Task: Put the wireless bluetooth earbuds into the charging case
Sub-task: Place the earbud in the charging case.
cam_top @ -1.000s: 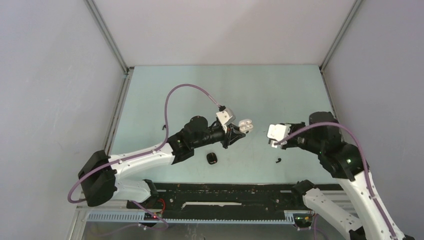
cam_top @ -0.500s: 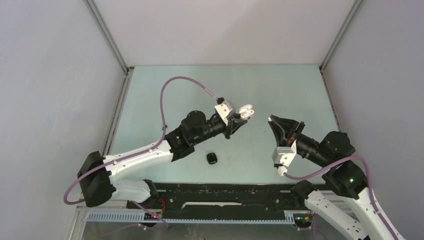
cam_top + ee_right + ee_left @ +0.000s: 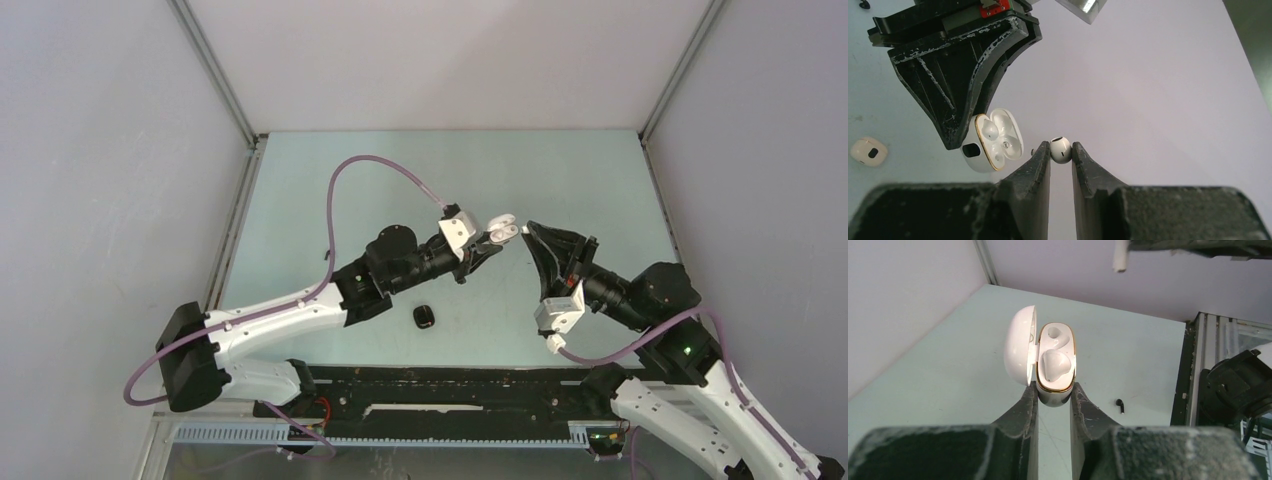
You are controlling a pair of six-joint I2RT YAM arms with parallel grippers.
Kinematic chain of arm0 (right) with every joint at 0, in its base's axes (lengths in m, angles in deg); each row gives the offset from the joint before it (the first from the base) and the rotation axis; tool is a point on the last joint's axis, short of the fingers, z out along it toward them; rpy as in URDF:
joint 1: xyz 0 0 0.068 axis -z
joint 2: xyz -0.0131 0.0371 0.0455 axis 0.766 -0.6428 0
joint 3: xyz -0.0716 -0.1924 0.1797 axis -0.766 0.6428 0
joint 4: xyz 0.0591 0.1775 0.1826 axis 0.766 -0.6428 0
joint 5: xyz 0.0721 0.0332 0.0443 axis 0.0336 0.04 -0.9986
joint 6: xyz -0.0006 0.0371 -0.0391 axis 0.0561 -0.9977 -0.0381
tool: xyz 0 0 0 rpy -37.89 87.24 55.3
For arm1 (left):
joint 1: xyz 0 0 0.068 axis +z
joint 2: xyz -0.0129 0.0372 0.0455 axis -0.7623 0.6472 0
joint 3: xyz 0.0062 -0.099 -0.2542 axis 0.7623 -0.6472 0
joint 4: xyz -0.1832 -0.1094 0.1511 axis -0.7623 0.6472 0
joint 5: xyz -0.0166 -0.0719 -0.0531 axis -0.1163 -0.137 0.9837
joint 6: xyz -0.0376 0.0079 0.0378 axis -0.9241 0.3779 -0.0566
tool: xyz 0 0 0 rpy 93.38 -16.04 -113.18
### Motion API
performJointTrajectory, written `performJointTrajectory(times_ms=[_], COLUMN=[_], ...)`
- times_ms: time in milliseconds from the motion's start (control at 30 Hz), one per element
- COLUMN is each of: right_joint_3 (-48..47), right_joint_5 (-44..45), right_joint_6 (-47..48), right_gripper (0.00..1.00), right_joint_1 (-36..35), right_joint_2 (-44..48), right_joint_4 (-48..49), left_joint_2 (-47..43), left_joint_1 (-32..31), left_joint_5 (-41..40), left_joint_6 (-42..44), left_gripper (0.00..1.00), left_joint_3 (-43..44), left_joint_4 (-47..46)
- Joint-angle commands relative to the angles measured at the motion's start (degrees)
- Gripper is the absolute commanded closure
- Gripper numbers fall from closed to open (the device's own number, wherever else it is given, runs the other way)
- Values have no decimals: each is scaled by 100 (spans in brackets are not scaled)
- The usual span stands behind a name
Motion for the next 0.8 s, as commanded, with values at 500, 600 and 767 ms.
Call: performJointTrajectory(times_ms=[500, 600, 767], right_joint_3=[362, 362, 362], right_joint_5=[510, 522, 538], right_joint_6=[442, 442, 474], right_gripper=[100, 100, 100], right_joint_1=[-125, -128, -125], right_joint_2=[-239, -233, -258], right_joint_4=[399, 355, 224], left_joint_2=[-246, -257, -274], left_joint_1=[-53, -53, -53], left_joint_5=[456, 427, 419], left_joint_6=[157, 166, 183], left_gripper=[100, 100, 100], left_joint_3=[3, -8, -56], left_joint_4=[-162, -185, -229])
